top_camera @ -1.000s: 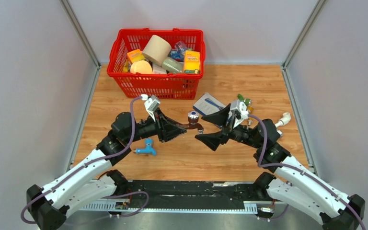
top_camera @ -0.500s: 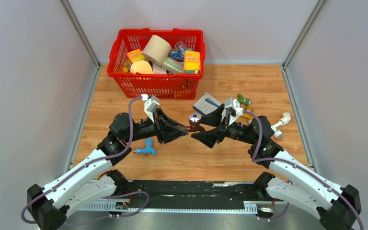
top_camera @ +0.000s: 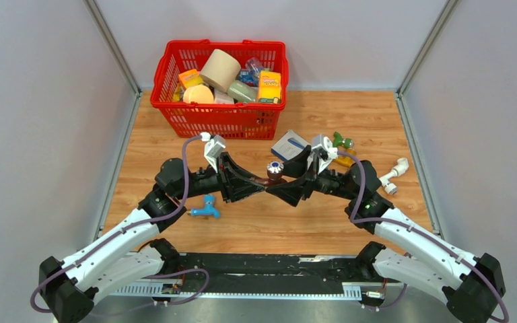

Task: Install the water faucets

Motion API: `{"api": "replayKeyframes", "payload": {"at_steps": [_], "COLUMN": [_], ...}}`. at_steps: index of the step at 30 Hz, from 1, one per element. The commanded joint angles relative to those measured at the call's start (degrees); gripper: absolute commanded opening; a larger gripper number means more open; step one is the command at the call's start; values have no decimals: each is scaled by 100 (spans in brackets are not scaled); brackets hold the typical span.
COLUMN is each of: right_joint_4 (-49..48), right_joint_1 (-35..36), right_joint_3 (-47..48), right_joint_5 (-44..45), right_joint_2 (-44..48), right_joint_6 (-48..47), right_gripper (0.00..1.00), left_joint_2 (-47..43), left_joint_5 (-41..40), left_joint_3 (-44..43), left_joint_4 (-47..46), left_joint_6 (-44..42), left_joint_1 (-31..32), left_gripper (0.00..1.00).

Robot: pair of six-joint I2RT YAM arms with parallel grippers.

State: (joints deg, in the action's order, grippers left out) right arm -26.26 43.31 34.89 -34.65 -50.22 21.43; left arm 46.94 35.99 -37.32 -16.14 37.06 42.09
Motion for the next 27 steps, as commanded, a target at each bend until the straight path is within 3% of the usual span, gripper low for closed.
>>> {"api": "replayKeyframes", "payload": {"at_steps": [1, 27], "right_joint_4": [-231, -485], "right_joint_1": [-24, -24], "right_joint_3": [316, -53], "right_joint_5": [-112, -85], "right_joint_2": [47, -146], "right_joint_6": [125, 318], "right_gripper": [69, 58], "left_joint_2": [0, -150], "left_joint_5": [66, 119], "left_joint_3": [-65, -240], "left_joint_4": [-83, -258], "left_joint_6": [-146, 21], "left_joint_1": [28, 186], "left_gripper": [0, 0]}}
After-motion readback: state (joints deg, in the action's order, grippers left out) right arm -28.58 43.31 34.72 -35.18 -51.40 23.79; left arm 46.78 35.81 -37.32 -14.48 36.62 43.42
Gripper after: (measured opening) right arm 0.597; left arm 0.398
